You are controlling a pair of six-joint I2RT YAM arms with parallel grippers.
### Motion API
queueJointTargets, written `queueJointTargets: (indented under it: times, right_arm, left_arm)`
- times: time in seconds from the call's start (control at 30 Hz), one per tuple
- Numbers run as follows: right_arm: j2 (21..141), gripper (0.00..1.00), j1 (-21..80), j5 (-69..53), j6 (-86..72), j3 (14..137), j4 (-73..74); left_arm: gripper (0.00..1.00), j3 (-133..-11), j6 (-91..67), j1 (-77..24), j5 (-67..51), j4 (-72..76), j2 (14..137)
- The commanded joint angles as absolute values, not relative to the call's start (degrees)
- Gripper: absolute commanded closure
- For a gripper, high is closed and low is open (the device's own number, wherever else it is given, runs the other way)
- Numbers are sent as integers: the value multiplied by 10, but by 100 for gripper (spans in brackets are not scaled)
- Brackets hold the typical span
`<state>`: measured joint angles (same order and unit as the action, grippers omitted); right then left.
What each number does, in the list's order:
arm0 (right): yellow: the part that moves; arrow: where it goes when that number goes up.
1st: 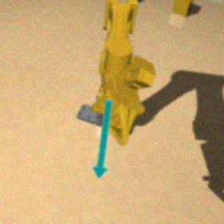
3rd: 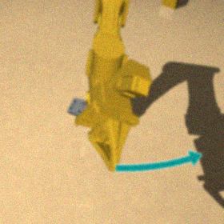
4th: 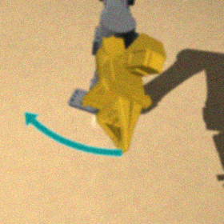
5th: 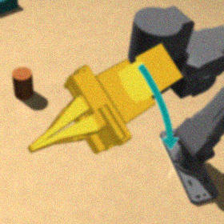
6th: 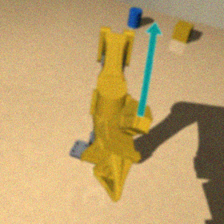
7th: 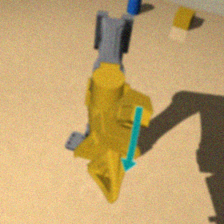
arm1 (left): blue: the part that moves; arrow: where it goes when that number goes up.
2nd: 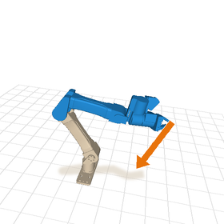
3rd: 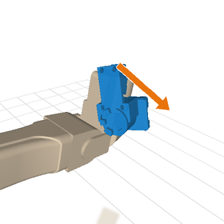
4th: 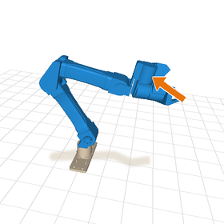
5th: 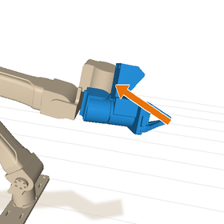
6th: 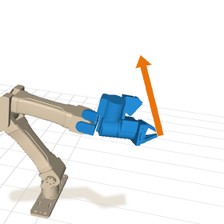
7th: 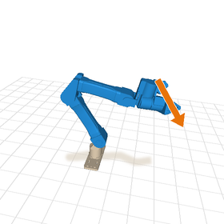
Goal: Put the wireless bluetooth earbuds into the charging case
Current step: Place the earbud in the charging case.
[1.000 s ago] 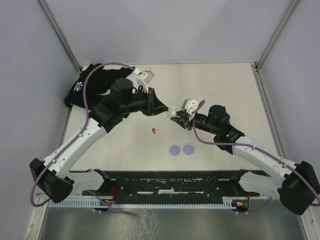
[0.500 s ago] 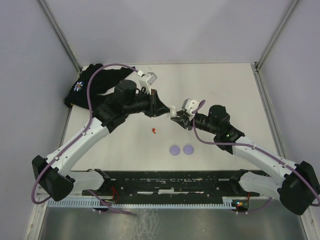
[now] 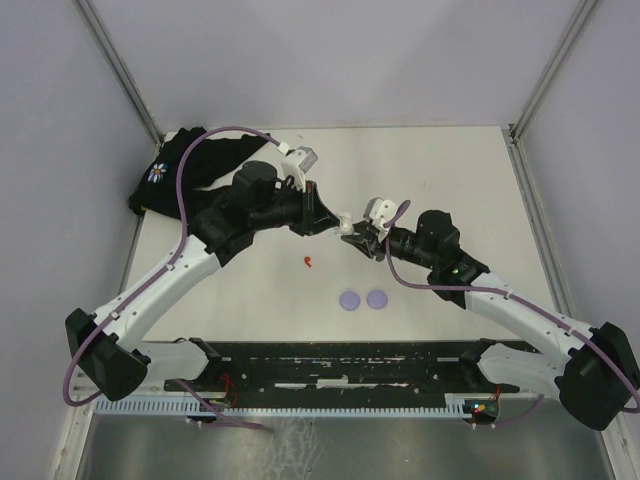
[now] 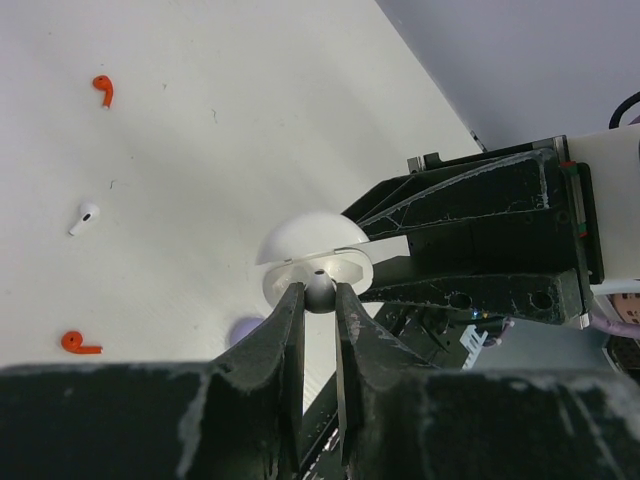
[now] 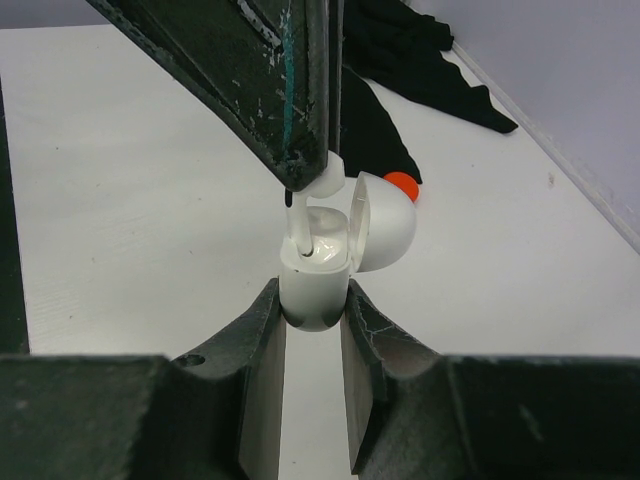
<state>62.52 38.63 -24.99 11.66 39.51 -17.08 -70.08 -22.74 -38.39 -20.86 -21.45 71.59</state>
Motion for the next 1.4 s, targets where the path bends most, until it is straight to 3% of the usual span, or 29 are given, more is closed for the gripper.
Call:
queueJointTargets:
  times: [0.0, 0.5, 1.37]
  right_arm:
    - [611, 98, 388, -257, 113, 410, -203]
    - [607, 98, 388, -289, 91, 416, -216]
    - [614, 98, 377, -324, 45, 397, -242]
  left_arm:
    - [91, -709, -194, -387, -207, -223, 717]
    - [80, -706, -115, -408, -299, -193, 719]
    - [48, -662, -65, -408, -398, -100, 674]
